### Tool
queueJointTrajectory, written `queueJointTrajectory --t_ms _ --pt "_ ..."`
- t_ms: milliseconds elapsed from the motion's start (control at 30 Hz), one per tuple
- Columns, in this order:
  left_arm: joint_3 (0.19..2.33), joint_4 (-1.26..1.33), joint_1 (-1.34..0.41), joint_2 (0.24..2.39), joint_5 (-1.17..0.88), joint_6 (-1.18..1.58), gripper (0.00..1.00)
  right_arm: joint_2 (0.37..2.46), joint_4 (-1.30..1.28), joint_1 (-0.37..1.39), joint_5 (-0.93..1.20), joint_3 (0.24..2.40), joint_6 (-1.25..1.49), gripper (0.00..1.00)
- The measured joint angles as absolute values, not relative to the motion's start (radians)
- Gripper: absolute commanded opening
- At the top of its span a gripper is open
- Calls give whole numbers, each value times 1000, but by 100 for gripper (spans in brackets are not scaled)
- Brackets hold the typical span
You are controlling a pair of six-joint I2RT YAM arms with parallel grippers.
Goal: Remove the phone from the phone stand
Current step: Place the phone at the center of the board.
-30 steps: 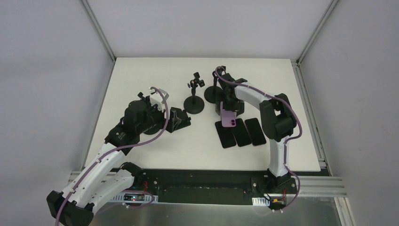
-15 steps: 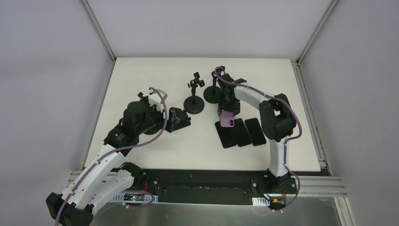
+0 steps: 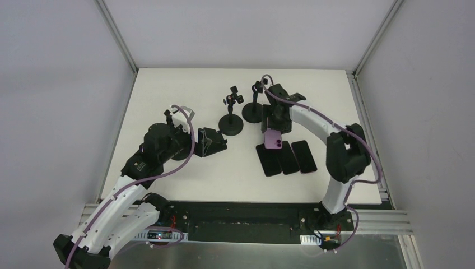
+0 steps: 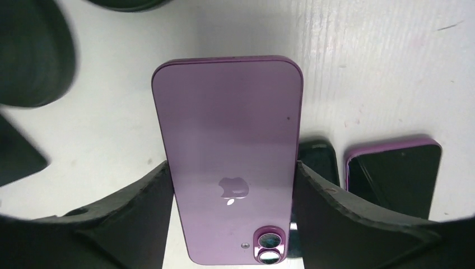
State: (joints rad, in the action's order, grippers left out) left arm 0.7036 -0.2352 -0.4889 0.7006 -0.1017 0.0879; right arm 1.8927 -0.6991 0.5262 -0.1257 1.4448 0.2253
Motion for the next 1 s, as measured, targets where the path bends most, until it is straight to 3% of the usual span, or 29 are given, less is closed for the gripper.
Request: queueJointTrajectory --t_ms 200,500,733,1000 --pt "704 -235 -489 691 -118 143 100 1633 -651 554 -64 1353 259 2" --pt "687 -189 -499 700 -235 306 100 1361 -487 582 93 1037 509 0" --pt "700 -114 -831 799 -148 322 100 1230 -436 612 -20 966 877 0" --pt "723 -21 -858 931 -112 364 100 1119 -400 661 -95 907 1090 0"
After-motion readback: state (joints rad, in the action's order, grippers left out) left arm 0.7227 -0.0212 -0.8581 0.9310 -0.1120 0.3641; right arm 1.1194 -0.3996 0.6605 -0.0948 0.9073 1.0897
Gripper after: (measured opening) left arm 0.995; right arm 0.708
